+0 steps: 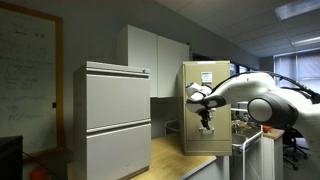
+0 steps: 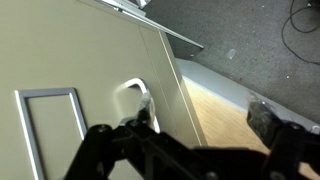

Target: Open the bottom drawer of the file cabinet on the right

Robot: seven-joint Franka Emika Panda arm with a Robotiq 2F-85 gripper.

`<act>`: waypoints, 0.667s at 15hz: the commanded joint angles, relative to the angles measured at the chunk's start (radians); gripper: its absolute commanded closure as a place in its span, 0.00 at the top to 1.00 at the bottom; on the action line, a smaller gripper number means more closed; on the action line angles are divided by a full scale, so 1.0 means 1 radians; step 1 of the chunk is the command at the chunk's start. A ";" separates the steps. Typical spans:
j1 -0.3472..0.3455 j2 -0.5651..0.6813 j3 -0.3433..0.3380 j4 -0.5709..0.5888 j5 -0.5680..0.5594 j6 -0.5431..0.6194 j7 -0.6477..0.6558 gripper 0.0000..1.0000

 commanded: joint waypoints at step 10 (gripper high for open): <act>-0.050 0.202 -0.002 0.259 0.139 -0.006 -0.270 1.00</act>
